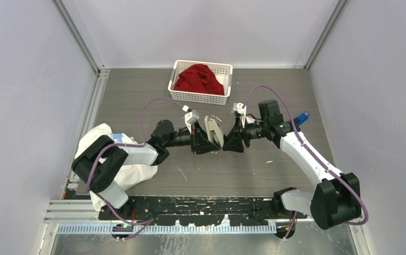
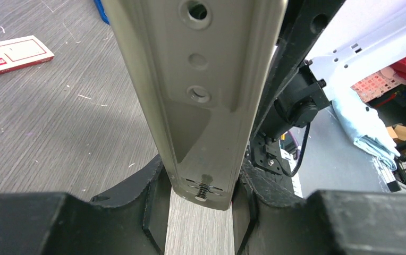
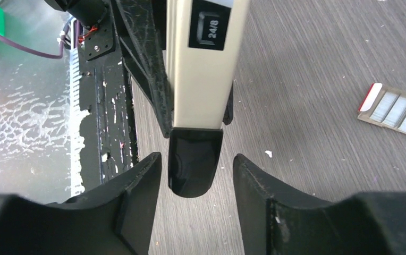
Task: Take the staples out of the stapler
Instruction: Unload the staple at the center of the board.
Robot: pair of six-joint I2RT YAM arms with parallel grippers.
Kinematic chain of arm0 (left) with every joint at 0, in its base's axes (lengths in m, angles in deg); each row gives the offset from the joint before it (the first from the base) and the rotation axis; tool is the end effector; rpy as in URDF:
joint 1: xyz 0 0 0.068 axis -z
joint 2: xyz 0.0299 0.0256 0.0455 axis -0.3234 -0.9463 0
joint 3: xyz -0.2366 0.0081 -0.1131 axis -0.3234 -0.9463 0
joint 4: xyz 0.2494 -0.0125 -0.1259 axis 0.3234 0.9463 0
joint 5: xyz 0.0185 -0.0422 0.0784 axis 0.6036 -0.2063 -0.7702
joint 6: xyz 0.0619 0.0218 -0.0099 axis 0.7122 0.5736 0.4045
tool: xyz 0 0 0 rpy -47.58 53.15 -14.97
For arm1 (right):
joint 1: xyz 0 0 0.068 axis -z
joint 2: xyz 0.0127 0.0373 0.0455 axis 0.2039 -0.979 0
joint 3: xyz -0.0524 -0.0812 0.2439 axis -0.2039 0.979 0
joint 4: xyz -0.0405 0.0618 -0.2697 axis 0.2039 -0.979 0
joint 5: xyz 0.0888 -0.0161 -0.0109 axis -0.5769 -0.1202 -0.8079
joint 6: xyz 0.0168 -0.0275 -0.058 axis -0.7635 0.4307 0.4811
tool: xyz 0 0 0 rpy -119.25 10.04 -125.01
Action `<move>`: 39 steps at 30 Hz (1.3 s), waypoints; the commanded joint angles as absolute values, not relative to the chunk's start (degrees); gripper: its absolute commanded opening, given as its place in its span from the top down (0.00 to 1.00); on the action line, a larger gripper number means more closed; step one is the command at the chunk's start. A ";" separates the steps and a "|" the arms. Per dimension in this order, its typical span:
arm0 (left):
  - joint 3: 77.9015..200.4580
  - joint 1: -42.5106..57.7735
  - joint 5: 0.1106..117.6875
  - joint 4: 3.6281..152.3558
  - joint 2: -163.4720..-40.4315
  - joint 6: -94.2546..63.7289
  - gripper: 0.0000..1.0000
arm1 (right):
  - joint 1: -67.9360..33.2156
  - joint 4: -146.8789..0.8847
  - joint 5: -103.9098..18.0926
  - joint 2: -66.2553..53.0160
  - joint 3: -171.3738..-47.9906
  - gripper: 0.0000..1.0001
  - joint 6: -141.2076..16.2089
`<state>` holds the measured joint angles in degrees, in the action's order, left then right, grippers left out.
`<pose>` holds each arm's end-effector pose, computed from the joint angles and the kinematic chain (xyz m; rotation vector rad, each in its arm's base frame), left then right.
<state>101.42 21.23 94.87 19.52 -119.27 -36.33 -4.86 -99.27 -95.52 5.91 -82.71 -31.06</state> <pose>0.2315 -0.2430 0.1774 0.7968 1.5887 -1.5456 0.2408 0.1196 0.2427 -1.1819 1.7801 1.1478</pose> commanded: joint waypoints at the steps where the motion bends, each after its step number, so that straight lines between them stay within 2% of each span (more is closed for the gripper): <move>1: 102.89 21.31 97.32 17.12 -115.85 -32.90 1.00 | -6.66 -96.70 -94.14 4.28 -84.41 0.45 -30.20; 6: 102.83 22.06 98.46 18.20 -115.75 -31.09 1.00 | -7.80 -96.51 -95.70 3.04 -84.61 0.46 -29.87; 7: 102.86 22.27 98.59 18.22 -115.80 -30.92 1.00 | -7.89 -96.36 -96.15 3.05 -84.44 0.49 -29.75; 10: 102.96 22.39 98.67 18.48 -115.70 -30.54 1.00 | -8.32 -96.81 -96.34 3.07 -84.50 0.68 -28.39; 12: 102.78 22.41 98.88 19.53 -115.14 -29.24 1.00 | -8.47 -97.67 -95.72 3.28 -84.78 0.85 -27.01; 15: 101.81 22.35 98.38 27.05 -111.86 -22.52 1.00 | -8.53 -101.68 -91.78 4.36 -85.52 0.98 -20.45; 19: 103.40 22.70 91.09 55.55 -102.89 -6.83 1.00 | -8.50 -110.36 -79.69 5.10 -84.19 0.99 1.68; 21: 103.89 22.88 86.17 65.82 -100.95 -2.68 1.00 | -8.53 -111.31 -71.96 4.55 -83.81 0.99 6.54; 29: 108.27 24.28 71.87 85.45 -105.16 1.63 1.00 | -8.41 -103.84 -52.22 0.25 -82.67 0.99 1.82; 33: 112.17 25.55 68.00 91.25 -109.82 2.78 1.00 | -8.19 -101.85 -48.42 -0.72 -82.66 0.99 -0.36; 39: 114.96 27.07 63.16 96.25 -110.21 3.39 1.00 | -8.25 -99.19 -43.19 -1.29 -82.04 0.99 -1.87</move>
<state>112.20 26.67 66.65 86.62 -111.01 6.36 -9.84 -107.54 -56.81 -1.72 -81.75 -1.86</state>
